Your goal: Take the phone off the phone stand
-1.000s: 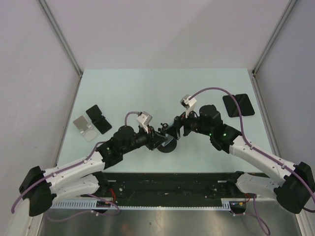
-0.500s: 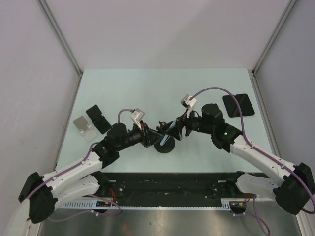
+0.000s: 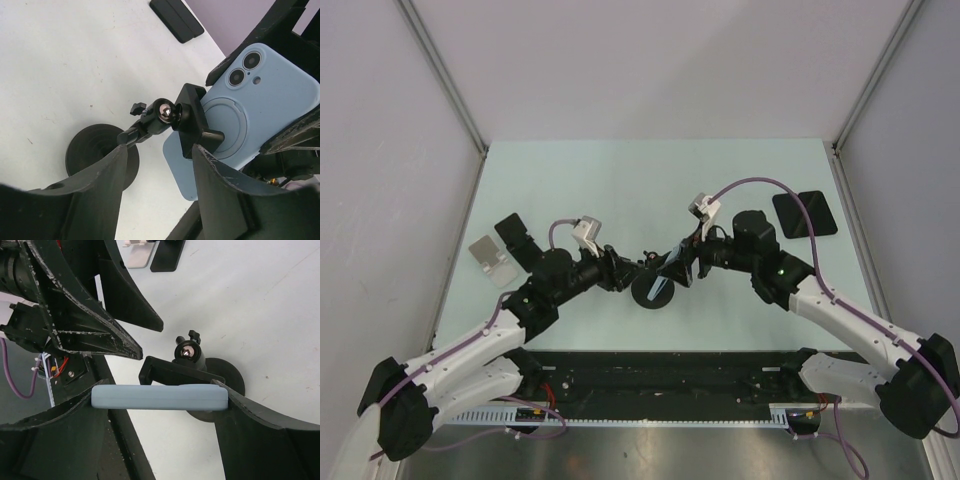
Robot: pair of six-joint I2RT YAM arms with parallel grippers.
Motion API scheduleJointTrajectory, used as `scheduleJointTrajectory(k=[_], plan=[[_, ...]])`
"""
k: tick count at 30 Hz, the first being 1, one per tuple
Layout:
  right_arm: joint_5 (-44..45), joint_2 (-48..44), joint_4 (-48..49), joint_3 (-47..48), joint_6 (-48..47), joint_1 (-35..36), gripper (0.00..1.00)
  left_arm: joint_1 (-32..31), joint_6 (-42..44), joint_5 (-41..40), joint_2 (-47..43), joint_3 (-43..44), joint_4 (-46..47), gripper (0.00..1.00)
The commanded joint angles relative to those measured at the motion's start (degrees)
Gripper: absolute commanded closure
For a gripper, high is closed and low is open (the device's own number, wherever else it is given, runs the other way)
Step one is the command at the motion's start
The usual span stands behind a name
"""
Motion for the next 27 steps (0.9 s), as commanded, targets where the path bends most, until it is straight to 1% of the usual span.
scheduleJointTrajectory(k=[1, 4, 7, 9, 11, 13, 15, 18, 21, 22, 24, 25, 27], plan=[[-0.80, -2.91, 5.56, 1.29, 1.13, 0.04, 1.00, 0.35, 0.13, -0.07, -0.75, -0.20, 0.54, 0.38], [-0.27, -3.79, 2.06, 3.22, 0.78, 0.04, 1.00, 0.26, 0.66, -1.12, -1.54, 0.06, 0.37, 0.29], [0.43, -4.84, -4.09, 5.94, -0.44, -0.05, 1.00, 0.35, 1.88, -2.17, -3.04, 1.72, -1.74, 0.20], [1.49, -5.98, -8.99, 7.43, -1.50, 0.04, 1.00, 0.35, 3.37, -3.40, -4.00, 3.04, -4.89, 0.13], [3.06, -7.12, -12.53, 9.98, -2.29, -0.31, 1.00, 0.26, 4.69, -5.86, -4.62, 5.59, -9.27, 0.09], [4.73, -7.66, -18.15, 12.96, -3.26, -0.84, 1.00, 0.44, 6.89, -8.22, -5.67, 7.96, -11.66, 0.03], [7.72, -7.40, -24.19, 15.34, -4.40, -2.06, 1.00, 0.53, 8.90, -9.99, -6.81, 9.72, -15.79, 0.00], [12.20, -6.87, -30.53, 20.17, -5.28, -3.73, 1.00, 0.88, 12.24, -13.95, -8.05, 13.68, -20.37, 0.00], [16.68, -5.90, -35.28, 24.31, -5.90, -6.27, 1.00, 1.31, 15.49, -17.11, -9.80, 17.46, -24.67, 0.00], [19.04, -4.68, -36.35, 25.19, -5.90, -7.33, 1.00, 1.40, 16.47, -18.16, -10.68, 19.29, -26.86, 0.00], [20.99, -3.10, -39.51, 27.73, -5.98, -10.66, 1.00, 1.58, 19.88, -20.88, -11.39, 20.80, -29.07, 0.00], [22.05, -0.91, -40.48, 28.44, -6.07, -11.73, 1.00, 1.67, 21.12, -21.77, -11.82, 22.20, -30.82, 0.00], [27.66, 1.56, -42.50, 28.97, -6.69, -12.87, 1.00, 1.67, 24.89, -24.48, -12.88, 23.35, -32.23, 0.00]])
